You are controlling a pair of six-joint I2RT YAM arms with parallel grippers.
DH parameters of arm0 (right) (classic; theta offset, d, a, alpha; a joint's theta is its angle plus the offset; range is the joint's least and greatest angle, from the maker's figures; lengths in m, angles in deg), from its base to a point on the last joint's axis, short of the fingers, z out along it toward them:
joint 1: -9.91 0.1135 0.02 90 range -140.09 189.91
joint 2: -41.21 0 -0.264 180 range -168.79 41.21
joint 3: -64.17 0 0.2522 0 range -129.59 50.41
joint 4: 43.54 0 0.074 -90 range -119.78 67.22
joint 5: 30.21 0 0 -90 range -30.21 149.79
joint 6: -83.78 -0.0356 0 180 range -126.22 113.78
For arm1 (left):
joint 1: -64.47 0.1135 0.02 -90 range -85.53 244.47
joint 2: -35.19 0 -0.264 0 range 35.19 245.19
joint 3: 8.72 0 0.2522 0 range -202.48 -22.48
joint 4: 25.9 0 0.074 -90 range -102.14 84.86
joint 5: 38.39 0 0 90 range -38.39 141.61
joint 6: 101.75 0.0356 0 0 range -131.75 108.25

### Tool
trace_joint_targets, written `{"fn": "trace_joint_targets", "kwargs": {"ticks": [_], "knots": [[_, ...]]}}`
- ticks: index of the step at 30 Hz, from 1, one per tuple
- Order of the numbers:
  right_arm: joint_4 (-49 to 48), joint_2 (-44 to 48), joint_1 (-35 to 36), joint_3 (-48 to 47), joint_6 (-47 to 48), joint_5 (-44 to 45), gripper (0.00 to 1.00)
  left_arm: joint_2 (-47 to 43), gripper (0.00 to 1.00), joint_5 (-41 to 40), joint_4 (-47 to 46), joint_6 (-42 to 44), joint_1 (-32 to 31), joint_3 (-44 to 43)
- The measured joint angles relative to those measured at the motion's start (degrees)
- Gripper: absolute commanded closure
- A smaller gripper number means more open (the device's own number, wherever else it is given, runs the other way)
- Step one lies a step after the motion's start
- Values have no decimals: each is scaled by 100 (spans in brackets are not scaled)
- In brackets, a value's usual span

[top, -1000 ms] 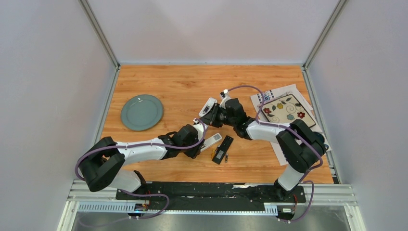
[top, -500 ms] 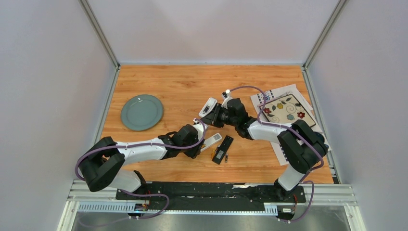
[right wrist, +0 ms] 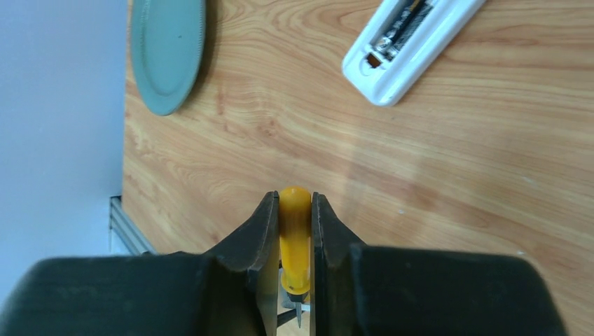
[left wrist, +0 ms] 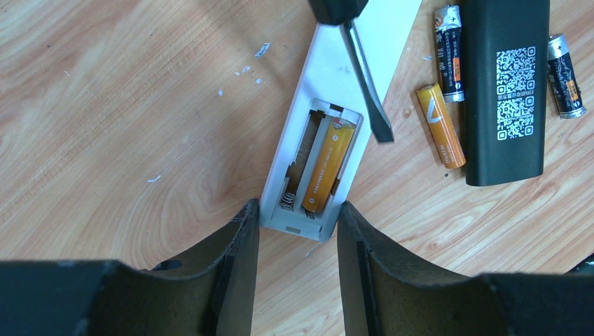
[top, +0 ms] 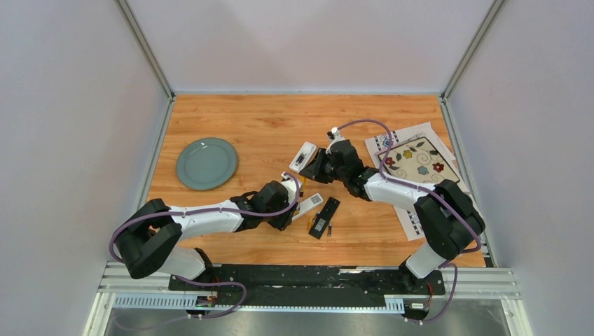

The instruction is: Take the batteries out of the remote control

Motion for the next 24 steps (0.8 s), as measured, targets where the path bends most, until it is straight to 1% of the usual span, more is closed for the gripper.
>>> {"fn": "trace_joint_targets", "kwargs": {"ticks": [5,10,13,14,16,17,18,20,24], "knots": [[306,0,0,-11,256,323,100,0,79,0,13,2,0,-9],[417,0,0,-13,326,398,100,0,75,2,28,0,0,-20],[435,0,0,-13,332,411,100,0,62,15,61,-2,0,-39],[435,0,0,-13,334,413,100,0,52,24,81,-2,0,-48],[439,2,0,-13,343,424,100,-7,43,37,103,-7,9,-55],[448,11,0,-13,354,433,100,-28,34,39,120,-17,11,-55],[457,24,0,-13,363,435,100,-68,30,76,188,-50,22,-55],[463,81,0,-13,380,442,100,-190,26,138,356,-92,20,-55],[470,260,0,-15,417,455,100,-682,25,168,688,-157,20,-76]]}}
